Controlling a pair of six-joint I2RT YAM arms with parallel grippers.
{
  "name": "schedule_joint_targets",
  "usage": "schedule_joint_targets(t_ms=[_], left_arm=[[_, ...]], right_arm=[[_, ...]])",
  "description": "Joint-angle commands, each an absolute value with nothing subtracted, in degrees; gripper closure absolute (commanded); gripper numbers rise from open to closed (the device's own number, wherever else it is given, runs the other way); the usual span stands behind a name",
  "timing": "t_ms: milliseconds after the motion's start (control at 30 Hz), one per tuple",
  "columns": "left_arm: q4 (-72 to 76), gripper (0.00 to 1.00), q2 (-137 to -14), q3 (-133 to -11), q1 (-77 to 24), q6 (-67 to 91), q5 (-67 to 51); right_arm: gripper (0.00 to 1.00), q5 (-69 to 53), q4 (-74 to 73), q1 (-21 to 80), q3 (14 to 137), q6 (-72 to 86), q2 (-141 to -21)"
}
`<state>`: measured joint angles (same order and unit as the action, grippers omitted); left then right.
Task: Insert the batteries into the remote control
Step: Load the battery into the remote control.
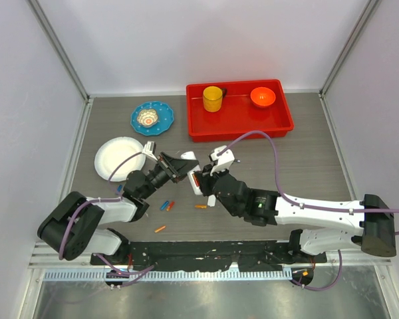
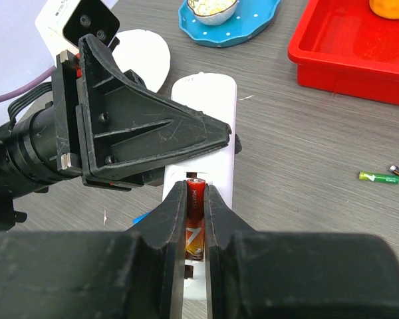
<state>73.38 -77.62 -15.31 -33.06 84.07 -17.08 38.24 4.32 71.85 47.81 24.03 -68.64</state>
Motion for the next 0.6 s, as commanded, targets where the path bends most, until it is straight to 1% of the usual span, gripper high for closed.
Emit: schedule_joint_targets(t_ms=[0,567], left_arm=[[82.1,1.0,-77.3,-17.9,-33.4,85.3,-18.1],[80.8,1.0,-76.2,-18.5,-33.4,85.4,-17.3]], right_arm=[[0.99,41.0,8.2,72.2,46.9,23.0,-68.9],[0.99,40.1,4.7,72.9,45.9,22.6,-70.2]])
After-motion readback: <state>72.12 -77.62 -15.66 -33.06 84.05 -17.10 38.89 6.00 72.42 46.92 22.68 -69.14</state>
